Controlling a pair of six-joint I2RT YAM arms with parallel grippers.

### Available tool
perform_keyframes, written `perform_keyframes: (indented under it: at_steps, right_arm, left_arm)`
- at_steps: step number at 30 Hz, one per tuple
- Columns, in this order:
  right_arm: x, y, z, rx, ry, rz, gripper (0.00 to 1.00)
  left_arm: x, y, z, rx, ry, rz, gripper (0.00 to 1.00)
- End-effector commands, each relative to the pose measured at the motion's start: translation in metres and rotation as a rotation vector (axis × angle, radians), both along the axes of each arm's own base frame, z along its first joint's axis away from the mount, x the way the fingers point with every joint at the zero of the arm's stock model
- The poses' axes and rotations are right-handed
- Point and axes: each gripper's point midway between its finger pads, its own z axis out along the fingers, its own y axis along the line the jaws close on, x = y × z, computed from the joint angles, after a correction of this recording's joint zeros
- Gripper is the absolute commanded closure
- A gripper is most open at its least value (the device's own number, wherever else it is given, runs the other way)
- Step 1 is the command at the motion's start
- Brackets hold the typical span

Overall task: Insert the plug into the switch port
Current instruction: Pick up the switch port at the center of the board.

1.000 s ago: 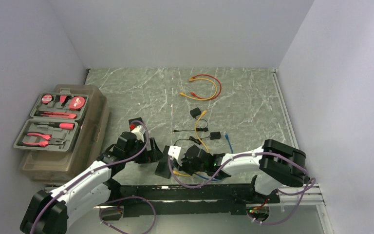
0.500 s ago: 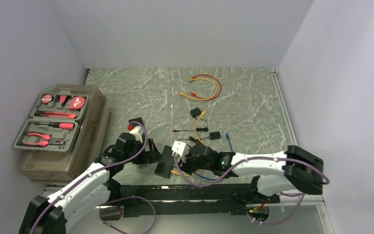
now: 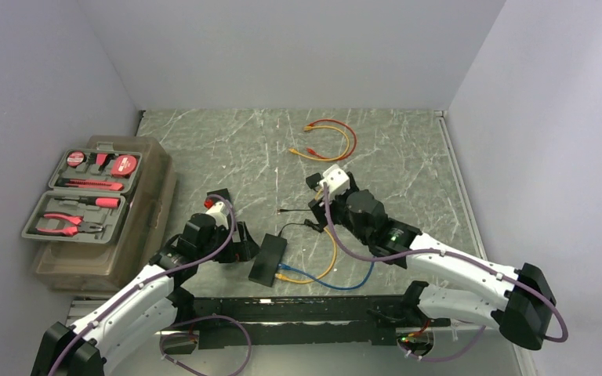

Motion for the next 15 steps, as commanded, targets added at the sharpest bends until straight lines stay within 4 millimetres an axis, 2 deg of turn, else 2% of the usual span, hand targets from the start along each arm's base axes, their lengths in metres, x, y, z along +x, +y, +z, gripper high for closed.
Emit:
perform_keyframes:
  at_steps: [1,6,12,15]
  right_arm:
    - [0.024,-0.008,0.030,0.035,-0.023,-0.099,0.21]
    - [0.057,-0.013,0.035,0.005,0.017,-0.193,0.22]
    - [0.096,-0.021,0.050,0.038,0.017,-0.280,0.22]
    - [0.116,-0.020,0.048,0.028,0.044,-0.300,0.22]
  left_arm:
    - [0.007,-0.005,0.014,-0.023,-0.062,-0.021,0.01]
    - [0.006,-0.005,0.014,-0.025,-0.067,-0.025,0.00]
    - [0.005,-0.004,0.013,-0.028,-0.070,-0.026,0.01]
    - [0.004,-0.005,0.012,-0.034,-0.068,-0.028,0.01]
